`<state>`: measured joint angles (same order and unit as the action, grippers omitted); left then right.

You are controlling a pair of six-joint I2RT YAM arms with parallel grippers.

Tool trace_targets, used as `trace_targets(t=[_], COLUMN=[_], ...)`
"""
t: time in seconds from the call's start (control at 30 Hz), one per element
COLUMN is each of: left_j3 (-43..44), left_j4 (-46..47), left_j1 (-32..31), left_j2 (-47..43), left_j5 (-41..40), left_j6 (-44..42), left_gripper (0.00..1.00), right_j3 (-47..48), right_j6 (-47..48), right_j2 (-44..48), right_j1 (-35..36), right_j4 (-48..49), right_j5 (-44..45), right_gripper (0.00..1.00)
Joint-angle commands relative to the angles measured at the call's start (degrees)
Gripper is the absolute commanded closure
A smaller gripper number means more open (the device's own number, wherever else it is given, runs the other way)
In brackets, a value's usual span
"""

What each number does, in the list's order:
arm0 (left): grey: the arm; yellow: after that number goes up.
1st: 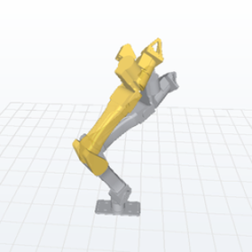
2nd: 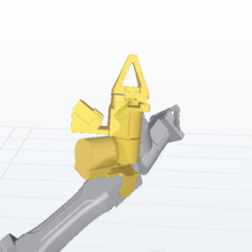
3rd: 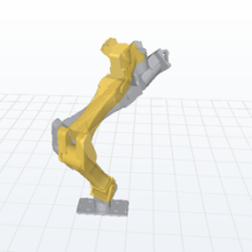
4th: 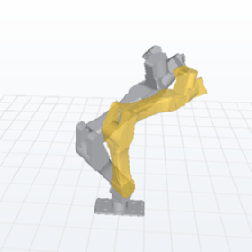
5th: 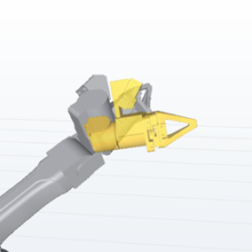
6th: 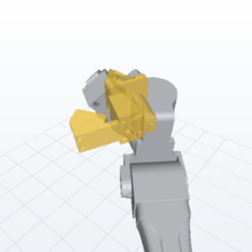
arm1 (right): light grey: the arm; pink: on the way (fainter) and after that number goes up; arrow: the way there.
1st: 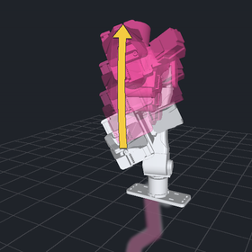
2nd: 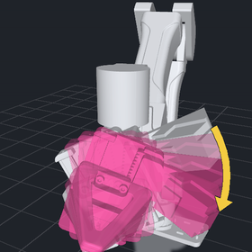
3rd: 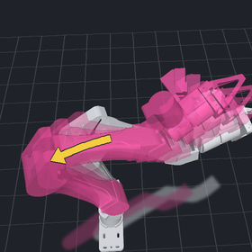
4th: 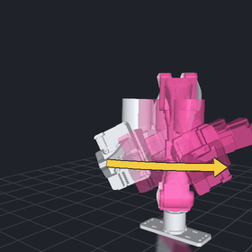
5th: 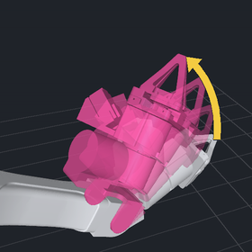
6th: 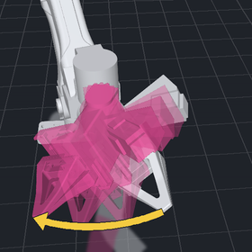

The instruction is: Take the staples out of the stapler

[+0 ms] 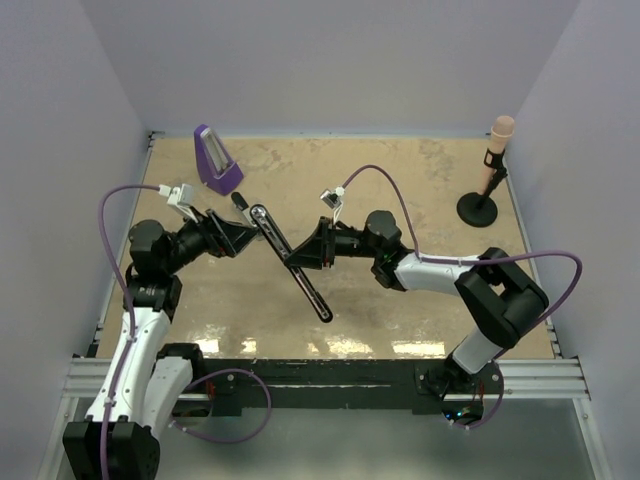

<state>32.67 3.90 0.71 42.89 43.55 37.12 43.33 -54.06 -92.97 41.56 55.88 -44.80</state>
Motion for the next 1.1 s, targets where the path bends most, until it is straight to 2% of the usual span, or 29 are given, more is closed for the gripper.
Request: trace_targets(t=[0.0, 0.2, 0.27, 0.37, 0.4, 0.47, 0.5, 0.57, 0.63, 0.7, 0.73, 0.77, 0.8, 0.87, 0.9, 1.0, 1.07], left_j3=[-0.1, -2.1, -2.7, -3.9, -4.1, -5.1, -5.4, -7.3, -8.9, -9.1, -9.0, -9.0, -8.8, -8.1, -7.4, -6.0, -4.8], left_j4=[10.0, 16.5, 18.7, 22.5, 23.7, 24.7, 26.4, 29.0, 32.2, 32.1, 31.6, 31.0, 29.6, 27.1, 23.6, 17.0, 14.0], left_j1=[-2.6, -7.2, -8.3, -8.4, -8.4, -8.5, -8.4, -8.4, -8.4, -8.4, -8.4, -8.4, -8.4, -8.4, -8.5, -8.4, -8.4], left_j2=[1.2, 4.6, 5.2, 5.4, 5.3, 4.9, 4.3, 3.6, 2.9, 2.8, 2.8, 2.8, 2.7, 2.7, 2.9, 3.5, 4.0], left_j5=[2.8, 2.0, 2.2, 2.6, 3.1, 3.2, 3.3, 3.3, 3.1, 3.2, 3.2, 3.0, 2.7, 1.4, 0.7, -1.8, -2.7], left_j6=[4.5, 7.3, 9.4, 12.3, 12.9, 15.1, 16.0, 19.8, 22.4, 24.2, 24.4, 24.3, 24.1, 22.4, 21.6, 19.7, 19.1], left_gripper=[0.1, 0.09, 0.12, 0.25, 0.34, 0.44, 0.53, 0.6, 0.8, 1.0, 1.0, 1.0, 1.0, 1.0, 1.0, 1.0, 1.0], right_j3=[0.1, -0.6, -0.6, -1.1, -1.1, -1.1, -1.1, -1.1, -1.1, -0.7, -0.3, 0.3, 2.0, 3.5, 4.9, 7.9, 9.8], right_j6=[-2.9, -4.4, -4.6, -4.1, -3.8, -2.4, -1.9, -1.7, -1.2, -0.1, 2.3, 4.3, 6.6, 13.0, 14.8, 22.1, 27.6], right_j2=[1.9, 1.7, 1.8, 2.2, 2.3, 2.4, 2.4, 2.2, 2.4, 3.6, 4.2, 4.9, 5.7, 8.1, 9.0, 11.5, 12.1], right_j1=[-0.2, -0.1, 0.2, 0.2, 0.2, 0.2, 0.1, 0.2, 0.2, 0.2, 0.2, 0.2, 0.1, 0.2, 0.2, 1.3, 2.7], right_j4=[10.0, 13.3, 13.5, 12.8, 12.0, 9.4, 9.1, 8.8, 7.8, 4.9, 2.8, -4.0, -8.1, -19.0, -22.1, -33.0, -40.6], right_j5=[-2.8, -5.4, -5.9, -5.9, -5.9, -5.7, -5.7, -5.7, -5.0, -4.1, -3.3, -1.5, 0.2, 5.6, 7.4, 15.5, 20.7], right_gripper=[1.0, 1.0, 1.0, 1.0, 1.0, 1.0, 1.0, 1.0, 1.0, 0.88, 0.83, 0.77, 0.68, 0.56, 0.46, 0.34, 0.33])
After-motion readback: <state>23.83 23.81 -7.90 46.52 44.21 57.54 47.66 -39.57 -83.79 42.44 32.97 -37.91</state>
